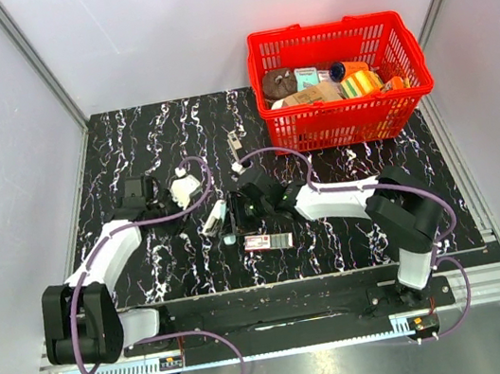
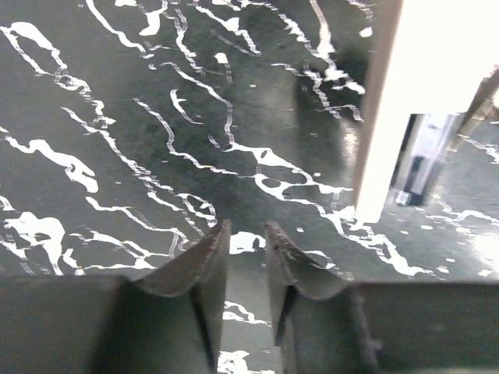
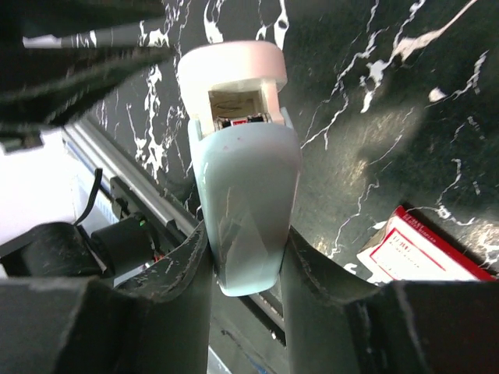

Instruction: Unload the staples from the stapler

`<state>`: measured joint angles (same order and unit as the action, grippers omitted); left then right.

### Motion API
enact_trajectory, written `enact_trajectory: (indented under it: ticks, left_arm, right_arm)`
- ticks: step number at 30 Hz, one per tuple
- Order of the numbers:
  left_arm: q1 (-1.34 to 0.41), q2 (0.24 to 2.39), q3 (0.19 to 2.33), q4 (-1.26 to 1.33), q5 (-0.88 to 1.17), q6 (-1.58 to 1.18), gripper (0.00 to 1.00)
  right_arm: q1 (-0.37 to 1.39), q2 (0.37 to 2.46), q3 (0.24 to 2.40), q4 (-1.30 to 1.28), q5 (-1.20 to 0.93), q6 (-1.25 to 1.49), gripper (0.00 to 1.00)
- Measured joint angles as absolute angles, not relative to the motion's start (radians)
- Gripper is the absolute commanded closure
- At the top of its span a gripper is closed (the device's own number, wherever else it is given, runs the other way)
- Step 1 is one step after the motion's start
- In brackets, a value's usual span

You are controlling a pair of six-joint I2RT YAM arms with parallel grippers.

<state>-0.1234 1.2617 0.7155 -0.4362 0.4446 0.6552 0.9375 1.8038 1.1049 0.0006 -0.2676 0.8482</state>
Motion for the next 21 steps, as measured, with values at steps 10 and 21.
enact_trajectory:
  ticks: [10,21]
  left_arm:
    - [-0.125,1.227,0.740,-0.690,0.616,0.821,0.36]
    - [-0.125,1.272,0.741,-0.720,0.656,0.920,0.44]
  right_arm:
    - [0.938,1.804,1.122,0.002,-0.218,0.833,1.00]
    - [0.969,1.804,1.161,0.004,-0.221,0.835,1.00]
